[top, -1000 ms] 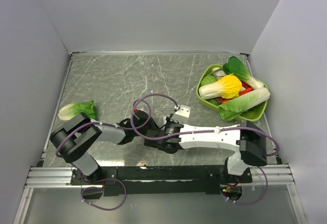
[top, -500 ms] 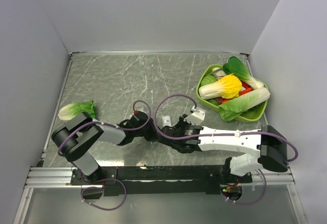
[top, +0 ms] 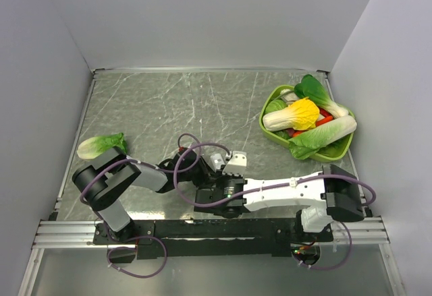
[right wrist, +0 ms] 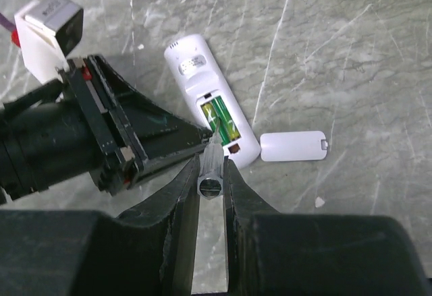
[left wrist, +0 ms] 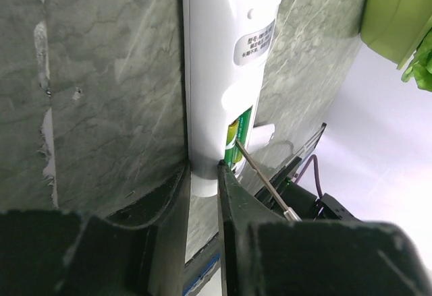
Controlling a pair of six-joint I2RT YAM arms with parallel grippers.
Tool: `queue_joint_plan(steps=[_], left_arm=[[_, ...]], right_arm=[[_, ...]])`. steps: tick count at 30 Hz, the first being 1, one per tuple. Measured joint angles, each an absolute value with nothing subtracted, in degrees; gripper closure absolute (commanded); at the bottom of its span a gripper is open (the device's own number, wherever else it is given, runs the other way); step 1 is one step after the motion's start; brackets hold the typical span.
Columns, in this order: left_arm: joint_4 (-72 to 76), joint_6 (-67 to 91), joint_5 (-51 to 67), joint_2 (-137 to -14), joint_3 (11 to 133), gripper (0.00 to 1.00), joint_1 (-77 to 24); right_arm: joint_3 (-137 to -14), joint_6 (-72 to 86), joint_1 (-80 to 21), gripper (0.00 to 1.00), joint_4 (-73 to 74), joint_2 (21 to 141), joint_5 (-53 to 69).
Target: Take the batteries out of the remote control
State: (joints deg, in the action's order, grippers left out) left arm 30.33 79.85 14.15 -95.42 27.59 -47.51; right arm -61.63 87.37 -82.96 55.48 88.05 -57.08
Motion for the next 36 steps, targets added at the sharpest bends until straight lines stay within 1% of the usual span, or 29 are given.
queue_joint_plan(steps=[7,11,16,22,29,36], left_arm=[[31.1,80.1,14.1,-95.8,27.5,0.99,-47.7],[31.5,80.2,14.2,-96.1,27.5,0.99,-47.7],[31.7,80.2,14.3,-96.6,27.5,0.99,-47.7],[31.7,80.2,14.5,-96.9,27.7,0.99,-47.7],[31.7,80.2,14.5,-96.9,27.7,0.99,-47.8],[31.5,80.3,13.9,-96.6,27.7,0.99,-48.1]], right_arm=[[-60.1,82.2,-81.9,1.0,52.6,86.1,-55.9],[-56.2,76.1,-75.9,1.0,45.6,80.2,-52.1],[-55.7,72.1,-71.2,1.0,41.0,79.4,-50.3],[-54.9,70.2,-69.1,1.0,37.4,80.2,-50.5],[-48.1,67.7,-62.2,1.0,26.8,76.4,-48.9],[-43.8,66.5,-59.3,1.0,20.0,74.7,-47.3]])
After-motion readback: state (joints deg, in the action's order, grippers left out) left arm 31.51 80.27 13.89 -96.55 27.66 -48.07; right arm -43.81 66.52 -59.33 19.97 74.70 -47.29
